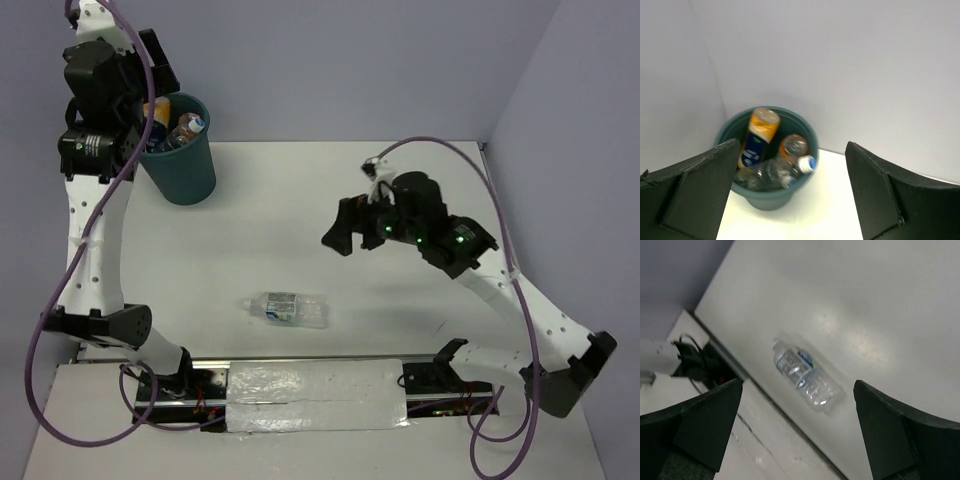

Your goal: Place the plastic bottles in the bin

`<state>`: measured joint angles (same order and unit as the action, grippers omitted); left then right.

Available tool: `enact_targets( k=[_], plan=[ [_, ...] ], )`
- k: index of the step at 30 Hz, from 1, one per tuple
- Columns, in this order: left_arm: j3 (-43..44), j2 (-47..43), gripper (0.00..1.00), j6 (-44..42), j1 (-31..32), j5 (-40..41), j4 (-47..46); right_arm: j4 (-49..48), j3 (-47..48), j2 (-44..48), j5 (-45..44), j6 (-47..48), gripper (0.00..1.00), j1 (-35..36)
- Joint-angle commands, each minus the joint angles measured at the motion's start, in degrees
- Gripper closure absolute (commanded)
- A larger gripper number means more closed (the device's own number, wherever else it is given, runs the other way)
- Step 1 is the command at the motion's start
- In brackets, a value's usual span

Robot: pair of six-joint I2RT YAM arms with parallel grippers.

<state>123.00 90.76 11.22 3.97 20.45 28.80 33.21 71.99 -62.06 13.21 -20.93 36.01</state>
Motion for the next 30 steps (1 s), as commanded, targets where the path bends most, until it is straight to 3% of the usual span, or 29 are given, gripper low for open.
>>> enact_targets(
  k=[1, 6, 11, 18, 30],
  plan=[
    [-1.4, -1.3, 0.01, 4.9, 0.4, -6.9, 7.6, 5.4, -1.7, -4.3, 1.8, 2.7, 0.00, 5.5],
    [-10.5, -5.8, 0.01, 9.0, 2.6, -10.9, 12.0, 10.6, -0.8, -13.2, -1.1, 5.8, 0.00, 16.0],
    [-18.4, -9.2, 0.01, 11.5, 3.2, -11.3, 14.4, 9.2, -0.4, -22.8, -7.7, 8.9, 0.00, 23.7],
    [-21.6, -12.5, 0.01, 10.1, 3.2, -10.0, 15.4, 9.3, 3.0, -32.8, -13.0, 16.3, 0.00, 28.1],
    [-19.9, -13.3, 0.01, 9.8, 3.2, -10.6, 18.4, 8.2, 5.4, -43.0, -22.9, 23.9, 0.00, 29.1]
  ],
)
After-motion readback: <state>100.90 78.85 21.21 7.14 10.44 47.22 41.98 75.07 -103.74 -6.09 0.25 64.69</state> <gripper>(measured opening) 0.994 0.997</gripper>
